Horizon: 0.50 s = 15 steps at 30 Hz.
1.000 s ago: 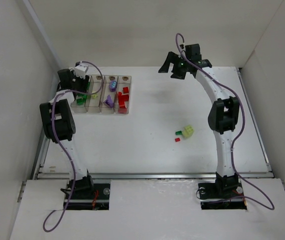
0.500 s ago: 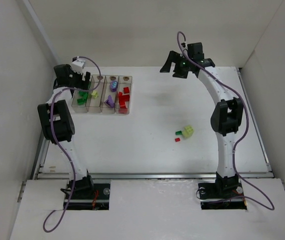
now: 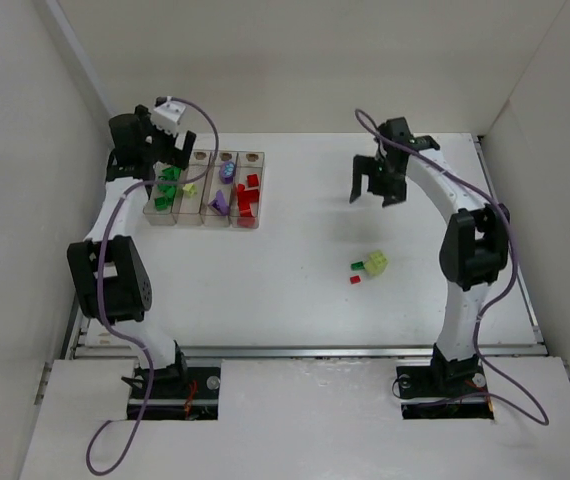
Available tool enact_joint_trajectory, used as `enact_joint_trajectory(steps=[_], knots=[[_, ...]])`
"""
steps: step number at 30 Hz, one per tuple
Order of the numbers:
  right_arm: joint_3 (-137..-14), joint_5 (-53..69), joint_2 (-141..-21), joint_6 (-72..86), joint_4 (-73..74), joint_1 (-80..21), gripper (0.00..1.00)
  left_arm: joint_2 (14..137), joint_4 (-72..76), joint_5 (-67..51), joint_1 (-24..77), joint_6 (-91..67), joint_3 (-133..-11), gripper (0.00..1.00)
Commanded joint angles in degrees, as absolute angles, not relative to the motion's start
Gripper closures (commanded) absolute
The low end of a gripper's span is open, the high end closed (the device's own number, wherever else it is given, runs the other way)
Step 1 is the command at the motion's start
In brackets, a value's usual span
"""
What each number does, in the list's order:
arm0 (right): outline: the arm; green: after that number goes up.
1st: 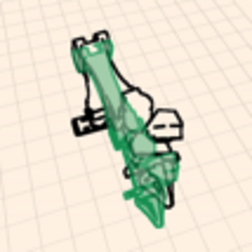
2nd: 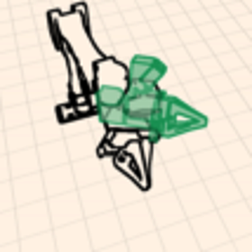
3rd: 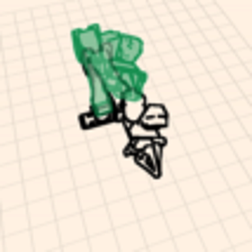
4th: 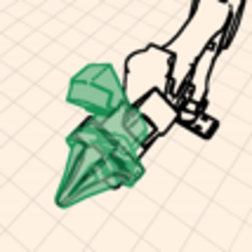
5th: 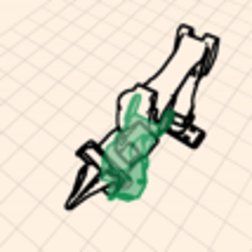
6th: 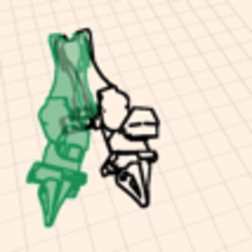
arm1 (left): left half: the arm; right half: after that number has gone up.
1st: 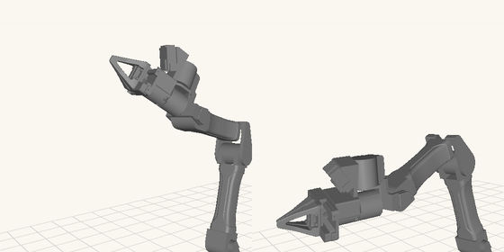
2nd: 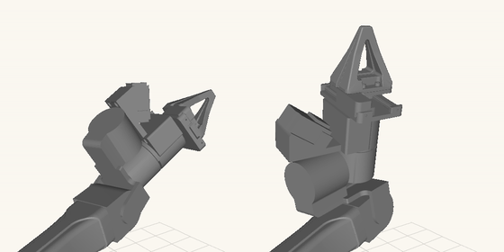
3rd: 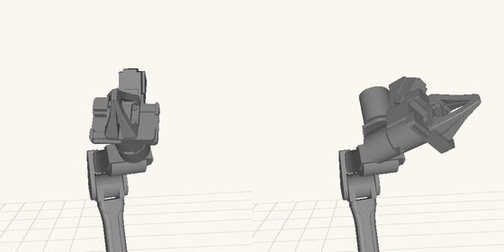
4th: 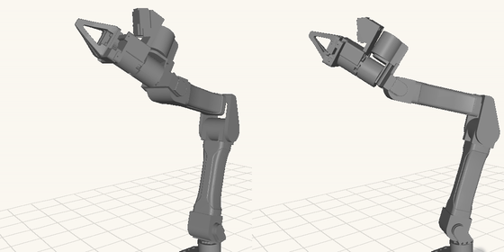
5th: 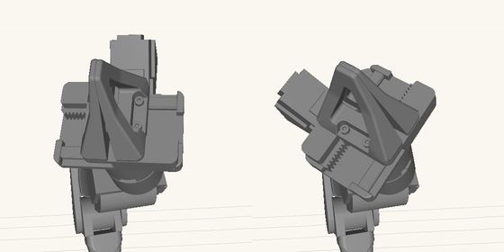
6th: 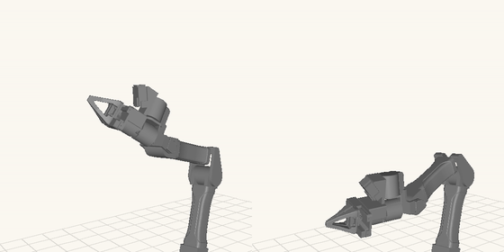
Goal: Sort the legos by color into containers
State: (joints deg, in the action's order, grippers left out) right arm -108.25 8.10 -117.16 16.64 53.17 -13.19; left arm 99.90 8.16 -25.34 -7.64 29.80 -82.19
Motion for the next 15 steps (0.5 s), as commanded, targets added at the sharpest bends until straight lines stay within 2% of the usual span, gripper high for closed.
enact_joint_trajectory(steps=[1,6,15], knots=[[-98.3,1.1,-109.8,17.0,60.1,-14.1,0.00,95.4,5.2,-28.7,-7.4,30.2,-76.6,0.02],[-85.2,1.0,-101.2,17.8,58.3,-14.6,0.00,89.0,4.0,-27.9,-4.0,33.7,-69.4,0.01],[-78.0,0.2,-97.6,17.3,54.8,-18.8,0.00,77.0,4.0,-13.1,10.4,40.3,-57.1,0.01]])
